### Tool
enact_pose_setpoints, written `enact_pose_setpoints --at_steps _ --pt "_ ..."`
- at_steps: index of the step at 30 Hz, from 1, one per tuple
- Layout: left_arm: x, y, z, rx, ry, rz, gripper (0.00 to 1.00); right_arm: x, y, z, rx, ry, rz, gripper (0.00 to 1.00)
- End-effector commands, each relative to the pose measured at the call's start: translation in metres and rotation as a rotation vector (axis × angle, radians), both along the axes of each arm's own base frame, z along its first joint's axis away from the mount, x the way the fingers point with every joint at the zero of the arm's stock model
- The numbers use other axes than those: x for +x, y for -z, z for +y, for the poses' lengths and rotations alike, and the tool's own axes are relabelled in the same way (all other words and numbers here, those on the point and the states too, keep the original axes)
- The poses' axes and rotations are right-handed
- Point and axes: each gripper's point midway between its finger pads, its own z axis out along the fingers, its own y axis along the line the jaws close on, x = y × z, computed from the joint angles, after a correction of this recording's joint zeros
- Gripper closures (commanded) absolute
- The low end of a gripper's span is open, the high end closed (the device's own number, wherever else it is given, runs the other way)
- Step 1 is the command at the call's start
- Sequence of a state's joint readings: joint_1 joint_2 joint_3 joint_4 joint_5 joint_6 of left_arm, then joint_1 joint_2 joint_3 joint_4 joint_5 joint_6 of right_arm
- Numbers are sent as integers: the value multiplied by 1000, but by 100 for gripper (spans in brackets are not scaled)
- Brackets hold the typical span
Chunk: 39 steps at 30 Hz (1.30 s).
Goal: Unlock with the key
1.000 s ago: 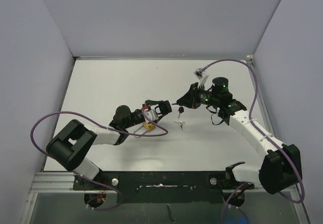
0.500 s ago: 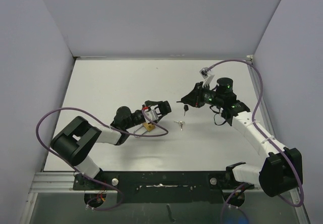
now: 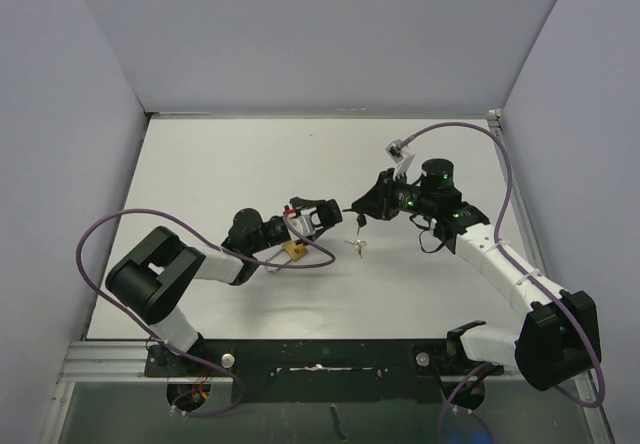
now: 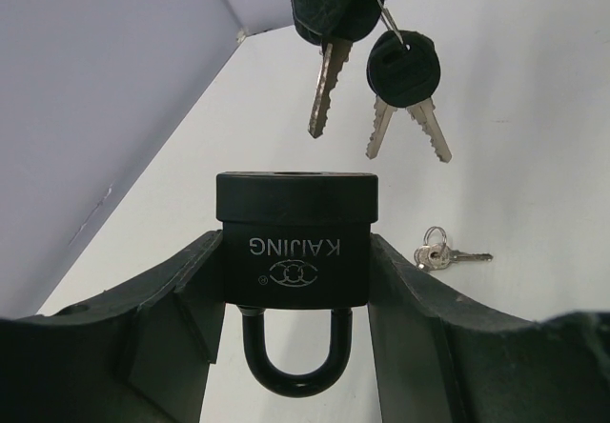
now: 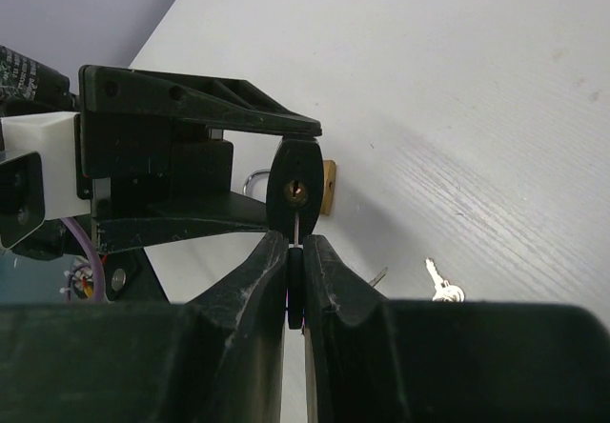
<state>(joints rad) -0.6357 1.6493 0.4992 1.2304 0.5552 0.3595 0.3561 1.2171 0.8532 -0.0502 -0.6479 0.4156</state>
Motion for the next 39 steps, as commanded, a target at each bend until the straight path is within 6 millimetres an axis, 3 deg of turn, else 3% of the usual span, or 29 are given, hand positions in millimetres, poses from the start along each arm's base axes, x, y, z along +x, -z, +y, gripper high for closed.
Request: enact_pose_setpoints --at_steps 1,39 --pt "4 -59 -11 -121 28 -153 100 -1 -21 9 38 -39 -92 100" --pt "-9 -79 -14 -133 60 -199 100 -3 2 14 12 -56 -55 100"
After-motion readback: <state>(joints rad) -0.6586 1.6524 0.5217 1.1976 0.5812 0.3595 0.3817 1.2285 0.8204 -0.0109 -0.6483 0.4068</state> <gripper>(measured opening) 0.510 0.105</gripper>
